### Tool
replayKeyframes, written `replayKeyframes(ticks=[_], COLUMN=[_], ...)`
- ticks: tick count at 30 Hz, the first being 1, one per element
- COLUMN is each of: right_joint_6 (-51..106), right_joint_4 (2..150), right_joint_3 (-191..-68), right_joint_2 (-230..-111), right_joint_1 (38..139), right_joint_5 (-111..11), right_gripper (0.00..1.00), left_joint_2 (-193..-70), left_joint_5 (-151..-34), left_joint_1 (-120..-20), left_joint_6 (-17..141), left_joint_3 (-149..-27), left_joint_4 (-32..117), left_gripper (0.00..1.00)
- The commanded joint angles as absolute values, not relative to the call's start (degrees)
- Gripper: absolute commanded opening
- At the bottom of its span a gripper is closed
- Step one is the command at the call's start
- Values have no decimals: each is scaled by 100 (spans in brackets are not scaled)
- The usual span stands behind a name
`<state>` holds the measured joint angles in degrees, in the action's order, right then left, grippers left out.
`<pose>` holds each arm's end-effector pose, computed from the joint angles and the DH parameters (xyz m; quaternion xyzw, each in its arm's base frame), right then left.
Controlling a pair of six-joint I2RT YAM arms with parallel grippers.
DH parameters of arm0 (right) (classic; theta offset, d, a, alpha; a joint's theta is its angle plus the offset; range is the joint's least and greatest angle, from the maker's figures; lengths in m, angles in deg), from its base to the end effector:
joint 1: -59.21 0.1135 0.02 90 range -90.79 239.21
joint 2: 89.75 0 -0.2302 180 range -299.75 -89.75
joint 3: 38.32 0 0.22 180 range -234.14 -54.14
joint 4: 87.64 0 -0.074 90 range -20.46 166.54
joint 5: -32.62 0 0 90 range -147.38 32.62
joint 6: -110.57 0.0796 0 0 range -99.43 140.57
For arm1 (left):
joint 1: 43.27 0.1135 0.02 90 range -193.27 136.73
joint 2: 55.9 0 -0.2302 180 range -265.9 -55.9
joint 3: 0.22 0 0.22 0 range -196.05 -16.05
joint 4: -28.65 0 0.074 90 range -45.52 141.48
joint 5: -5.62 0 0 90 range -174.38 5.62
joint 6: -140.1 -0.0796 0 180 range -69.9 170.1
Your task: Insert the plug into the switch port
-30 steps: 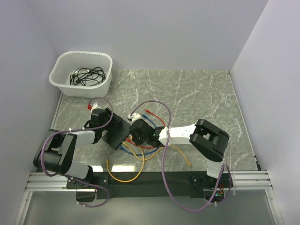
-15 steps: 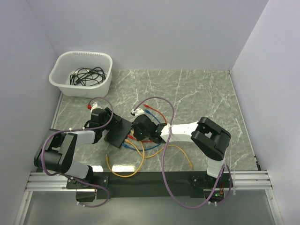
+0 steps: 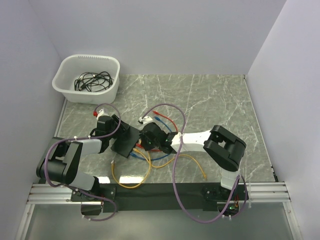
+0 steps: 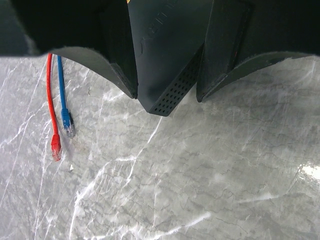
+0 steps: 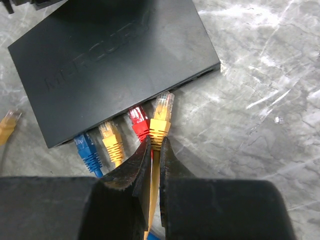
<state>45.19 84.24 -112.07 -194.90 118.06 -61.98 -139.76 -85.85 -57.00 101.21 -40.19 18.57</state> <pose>0.2053 0.3272 0.1235 -0.2496 0.8688 0.2565 0.3421 0.2730 -0.0688 0.1044 -0.2769 0.8375 -0.2620 0.3914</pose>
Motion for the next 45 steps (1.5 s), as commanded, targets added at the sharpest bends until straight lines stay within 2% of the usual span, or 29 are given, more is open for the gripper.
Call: replayKeyframes(ticks=[1,11,19,45], right_joint_6=[4588,3948,3709,3200], right_joint_4=[9833,10237,10950,10968], right_joint_3=[-11382,-11023,-10538,-11127], right_joint_2=[-19355,-19250,-19144,-19514], right_joint_1=[11942,11819,11432,10940], right_joint_5=[-5774,-5756,-5150,-4209], right_gripper=[0,0,0,0], left_joint_2=[-14160,-14142,-14379,-14520], left_joint_5=[-8930,-9175,-9536,-10002], left_joint_1=[-5847,-5847,-5856,-6172], left_joint_6=[10090,9897,9625,9036], left_joint_3=[-3881,-3837,-3969,-4189], left_joint_4=[2365,2189,2005,1802], left_gripper=[57,57,57,57])
